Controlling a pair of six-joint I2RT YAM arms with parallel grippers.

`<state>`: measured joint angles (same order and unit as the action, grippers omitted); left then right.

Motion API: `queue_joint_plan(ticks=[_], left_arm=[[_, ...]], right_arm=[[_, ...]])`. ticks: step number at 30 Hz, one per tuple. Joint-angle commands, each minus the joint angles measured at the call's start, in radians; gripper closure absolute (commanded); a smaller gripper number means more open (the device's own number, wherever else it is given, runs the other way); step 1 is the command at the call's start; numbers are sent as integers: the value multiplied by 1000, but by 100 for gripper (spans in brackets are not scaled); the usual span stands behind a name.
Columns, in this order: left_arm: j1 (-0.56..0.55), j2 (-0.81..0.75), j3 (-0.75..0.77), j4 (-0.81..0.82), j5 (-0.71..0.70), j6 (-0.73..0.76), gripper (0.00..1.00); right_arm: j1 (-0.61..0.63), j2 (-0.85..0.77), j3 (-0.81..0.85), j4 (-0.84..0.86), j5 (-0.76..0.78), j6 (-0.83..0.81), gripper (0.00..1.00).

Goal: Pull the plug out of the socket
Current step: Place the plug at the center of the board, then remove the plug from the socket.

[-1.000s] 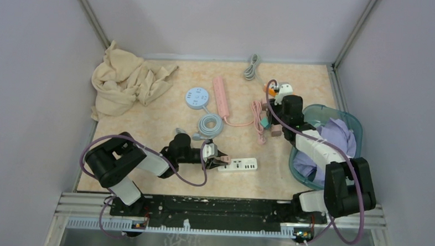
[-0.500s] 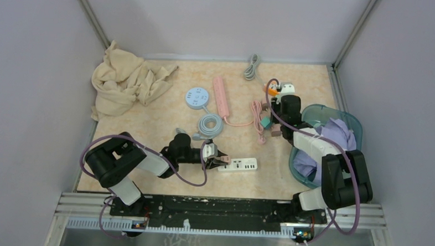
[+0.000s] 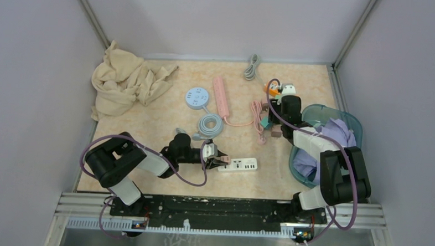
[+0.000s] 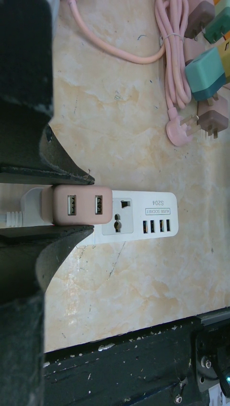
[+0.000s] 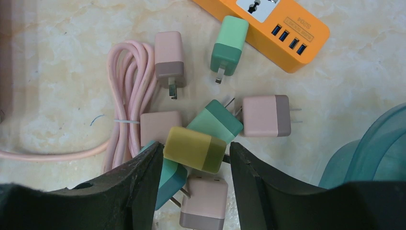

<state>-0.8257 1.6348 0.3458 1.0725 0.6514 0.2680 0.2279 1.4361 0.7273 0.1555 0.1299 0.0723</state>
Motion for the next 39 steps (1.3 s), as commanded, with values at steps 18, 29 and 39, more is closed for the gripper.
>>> queue_joint_plan(ticks=[18,29,39], left_arm=[[2,43,-18,-125,18,25,100],[3,46,-13,-131,19,25,100],[2,51,-6,-139,19,25,100]], right_arm=[[-19,-212,20,-68,-515,-216,39],[-18,-273,2,-199,-1109,-480,33],[-18,-308,-13,-473,-1387,-895,33]])
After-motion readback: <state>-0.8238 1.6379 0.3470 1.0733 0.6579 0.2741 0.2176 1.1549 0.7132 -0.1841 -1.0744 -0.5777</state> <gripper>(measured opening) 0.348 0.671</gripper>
